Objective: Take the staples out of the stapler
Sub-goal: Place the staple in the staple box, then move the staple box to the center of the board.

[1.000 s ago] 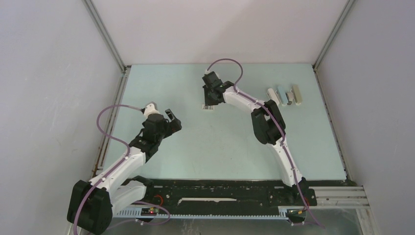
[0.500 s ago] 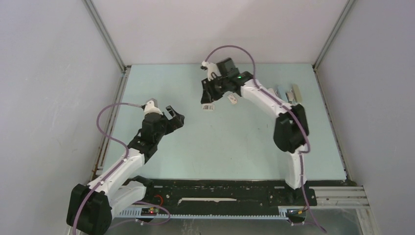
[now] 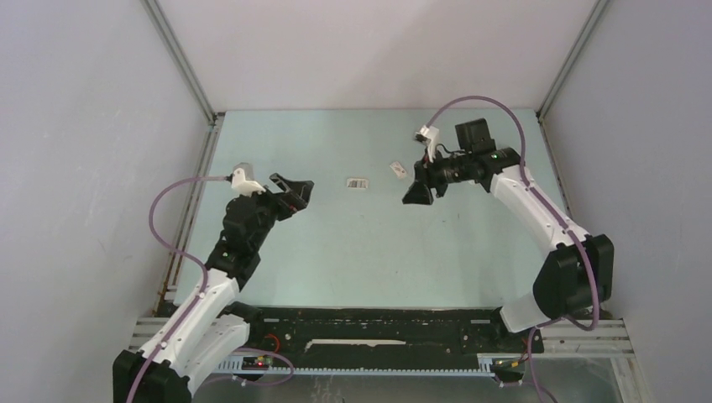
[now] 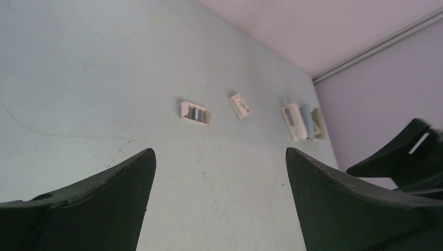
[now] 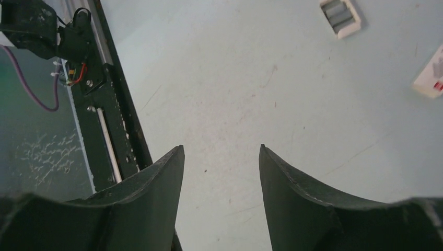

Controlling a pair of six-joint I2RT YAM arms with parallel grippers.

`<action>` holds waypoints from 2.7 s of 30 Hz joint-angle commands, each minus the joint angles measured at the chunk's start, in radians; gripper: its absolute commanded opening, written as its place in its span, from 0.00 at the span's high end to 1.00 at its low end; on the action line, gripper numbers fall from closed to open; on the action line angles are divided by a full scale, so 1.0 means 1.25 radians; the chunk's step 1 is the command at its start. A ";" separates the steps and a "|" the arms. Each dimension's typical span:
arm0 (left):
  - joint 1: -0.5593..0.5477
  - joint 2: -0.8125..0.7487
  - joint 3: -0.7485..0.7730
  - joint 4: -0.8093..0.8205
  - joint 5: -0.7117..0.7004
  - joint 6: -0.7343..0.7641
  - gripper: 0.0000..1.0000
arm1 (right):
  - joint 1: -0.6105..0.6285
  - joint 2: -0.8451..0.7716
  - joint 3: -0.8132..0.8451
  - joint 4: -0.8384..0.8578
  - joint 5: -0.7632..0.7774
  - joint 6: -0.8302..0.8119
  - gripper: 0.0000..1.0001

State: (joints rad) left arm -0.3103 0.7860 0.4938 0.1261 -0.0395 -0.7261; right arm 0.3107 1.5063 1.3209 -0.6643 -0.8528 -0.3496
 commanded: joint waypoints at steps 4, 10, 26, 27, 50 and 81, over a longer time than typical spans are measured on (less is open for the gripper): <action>0.038 0.051 0.000 0.096 0.134 -0.071 0.00 | -0.080 -0.101 -0.106 0.020 -0.065 -0.037 0.34; 0.062 0.155 0.042 0.143 0.238 -0.127 0.00 | -0.141 -0.143 -0.187 0.104 -0.105 0.032 0.30; 0.049 0.387 0.230 -0.119 0.241 0.018 0.00 | -0.216 -0.144 -0.251 0.130 -0.137 0.035 0.27; 0.041 0.396 0.247 -0.146 0.227 0.033 0.00 | -0.217 -0.137 -0.251 0.133 -0.134 0.036 0.27; -0.048 0.558 0.435 -0.259 0.075 0.045 0.04 | -0.181 0.102 -0.017 -0.013 -0.093 -0.016 0.28; -0.051 0.425 0.266 -0.115 0.099 0.069 0.05 | -0.186 -0.053 -0.113 0.026 -0.091 -0.017 0.24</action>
State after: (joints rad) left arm -0.3710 1.3384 0.8452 -0.0578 0.0765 -0.6537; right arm 0.0799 1.4929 1.1973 -0.6617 -0.9592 -0.3580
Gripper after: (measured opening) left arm 0.950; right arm 0.753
